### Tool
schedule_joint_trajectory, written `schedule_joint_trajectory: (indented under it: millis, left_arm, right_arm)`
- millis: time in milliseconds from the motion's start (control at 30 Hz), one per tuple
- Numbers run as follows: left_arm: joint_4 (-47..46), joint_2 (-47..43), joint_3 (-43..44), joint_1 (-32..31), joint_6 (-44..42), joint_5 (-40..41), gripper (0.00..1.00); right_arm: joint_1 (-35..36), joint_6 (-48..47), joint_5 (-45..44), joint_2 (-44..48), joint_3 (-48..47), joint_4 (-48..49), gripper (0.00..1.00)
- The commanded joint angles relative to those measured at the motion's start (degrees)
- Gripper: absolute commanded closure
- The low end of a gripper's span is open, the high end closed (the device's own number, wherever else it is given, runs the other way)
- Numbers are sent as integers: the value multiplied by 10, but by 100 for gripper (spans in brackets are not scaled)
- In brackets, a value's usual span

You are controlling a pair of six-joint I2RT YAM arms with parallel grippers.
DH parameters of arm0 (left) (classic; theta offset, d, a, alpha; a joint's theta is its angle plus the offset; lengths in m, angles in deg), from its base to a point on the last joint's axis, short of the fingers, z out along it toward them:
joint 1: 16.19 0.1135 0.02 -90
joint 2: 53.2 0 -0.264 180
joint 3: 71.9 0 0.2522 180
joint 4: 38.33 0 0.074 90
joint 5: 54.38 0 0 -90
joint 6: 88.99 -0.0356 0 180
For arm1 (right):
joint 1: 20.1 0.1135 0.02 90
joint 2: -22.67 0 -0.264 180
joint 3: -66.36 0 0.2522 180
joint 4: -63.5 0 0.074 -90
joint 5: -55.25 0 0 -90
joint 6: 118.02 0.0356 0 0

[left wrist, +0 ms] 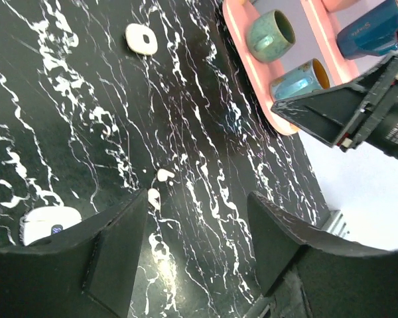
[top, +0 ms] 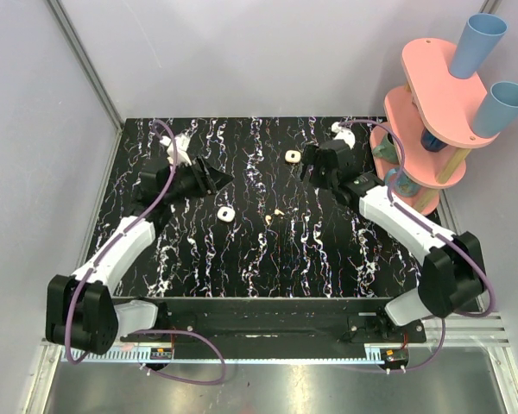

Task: Insert the wireless bluetooth earbuds into the charging case
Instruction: Pick up the charging case from the corner of the board.

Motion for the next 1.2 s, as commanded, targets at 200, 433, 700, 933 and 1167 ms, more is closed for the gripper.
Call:
schedule_joint_trajectory:
  millis: [200,433,700,933,1167]
  left_arm:
    - [264,-38,143,-11,-121,107,34]
    - [357,-51,214,-32,-187,185,34]
    - [391,-63,229,-68,-238,203,33]
    - [392,-69,219,-88,-249,221,31]
    - [386,-74,210,-96,-252,223,30]
  right_arm:
    - [-51,17,55,-111,-92,0,4]
    - [-71,-50,73,-185,-177,-6,3]
    - [-77,-376,160,-320,-256,6,0]
    - [-101,-599,167,-389,-300,26,0]
    - [-183,-608,405,-423,-334,84,0]
